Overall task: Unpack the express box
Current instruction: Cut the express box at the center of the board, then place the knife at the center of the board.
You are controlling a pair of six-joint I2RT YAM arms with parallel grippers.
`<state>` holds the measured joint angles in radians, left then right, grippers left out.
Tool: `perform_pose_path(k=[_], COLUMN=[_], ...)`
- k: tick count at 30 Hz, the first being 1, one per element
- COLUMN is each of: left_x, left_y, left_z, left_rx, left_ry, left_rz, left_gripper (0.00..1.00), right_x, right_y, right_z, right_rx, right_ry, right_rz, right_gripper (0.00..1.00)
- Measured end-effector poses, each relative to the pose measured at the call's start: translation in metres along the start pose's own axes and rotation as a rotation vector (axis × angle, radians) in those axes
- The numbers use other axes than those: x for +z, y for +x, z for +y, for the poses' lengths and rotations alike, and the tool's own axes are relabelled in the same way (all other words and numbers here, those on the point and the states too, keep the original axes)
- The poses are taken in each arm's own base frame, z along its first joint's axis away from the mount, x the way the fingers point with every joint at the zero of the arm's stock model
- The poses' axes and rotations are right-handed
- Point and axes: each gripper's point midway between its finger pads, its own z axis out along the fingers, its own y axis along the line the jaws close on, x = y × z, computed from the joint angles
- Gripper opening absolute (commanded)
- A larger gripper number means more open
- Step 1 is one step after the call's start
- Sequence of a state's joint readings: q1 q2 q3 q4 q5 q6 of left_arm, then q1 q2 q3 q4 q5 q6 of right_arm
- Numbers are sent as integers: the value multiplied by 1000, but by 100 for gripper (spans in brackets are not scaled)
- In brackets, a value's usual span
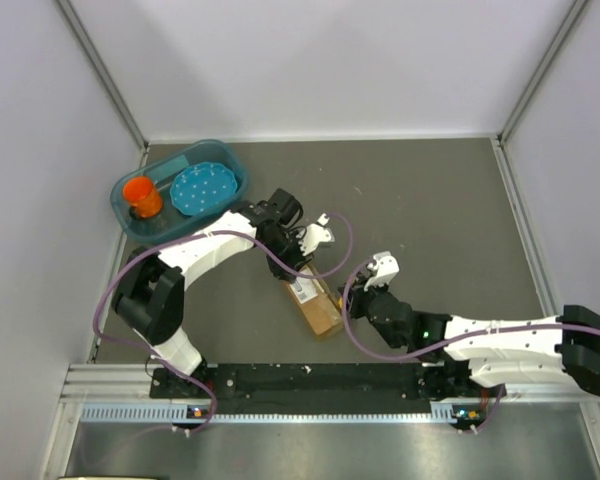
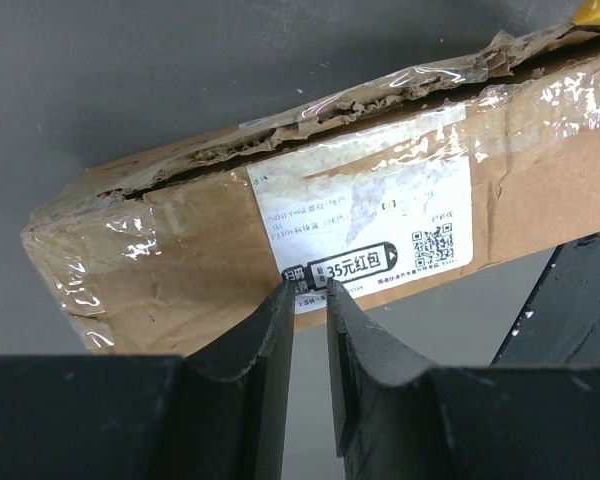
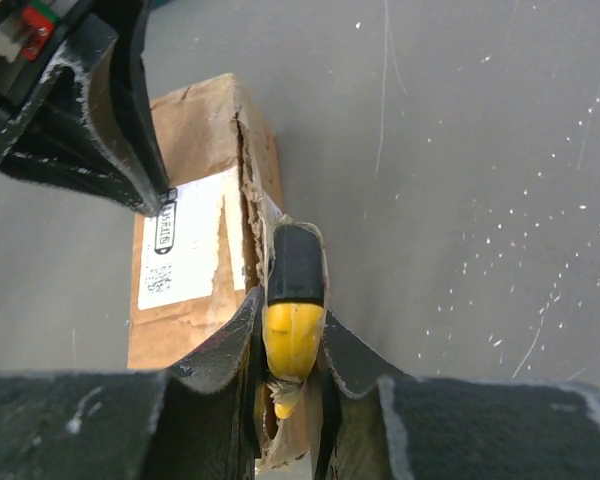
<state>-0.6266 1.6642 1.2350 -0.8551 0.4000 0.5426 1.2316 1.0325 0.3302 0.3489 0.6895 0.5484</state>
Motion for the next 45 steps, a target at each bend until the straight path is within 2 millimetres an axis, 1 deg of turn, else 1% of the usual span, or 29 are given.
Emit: perform_pose_path(k=[9,15,23,25,27,29,30,33,36,37,38,39,41,43,44,45], left_x=[0,0,0,0,0,0,0,0,0,0,0,-1,-1,-2,-2,-2], left_y=[0,0,0,0,-1,-3,-3,-3,-3,-2,-2,-2,-1,-1,-1,0], left_z=[0,0,0,0,0,0,0,0,1,1,1,1,1,0,0,0], left_rx=[22,28,34,34,36,41,43,43,42,41,40,40,37,33,31,28], left_ry=[-2,-1,0,-1,-1,-2,-2,-2,-5,-5,-5,-6,-6,-6,-6,-7], left_rz=[-4,-4,-4,-5,-8,-12,-13,-12,-11,-10,-7,-6,0,4,6,8], left_gripper=[26,26,26,26,26,26,26,26,26,26,26,26,26,26,26,26], right_x=[9,9,13,17,20,23,25,21,9,4,-1,-5,-13,-19,-19,-18], right_y=[1,1,7,13,26,38,38,32,13,4,-5,-14,-30,-49,-55,-60], right_z=[-12,-29,-38,-45,-51,-53,-52,-49,-39,-35,-32,-29,-26,-26,-27,-33], right_rx=[45,50,46,44,34,33,43,43,34,29,21,12,-3,-6,-1,9], right_ry=[93,157,191,219,244,254,255,231,155,125,98,76,51,49,57,79], right_rz=[14,0,6,19,55,84,84,84,68,56,41,28,0,-27,-34,-36], right_gripper=[0,0,0,0,0,0,0,0,0,3,11,15,17,23,24,27])
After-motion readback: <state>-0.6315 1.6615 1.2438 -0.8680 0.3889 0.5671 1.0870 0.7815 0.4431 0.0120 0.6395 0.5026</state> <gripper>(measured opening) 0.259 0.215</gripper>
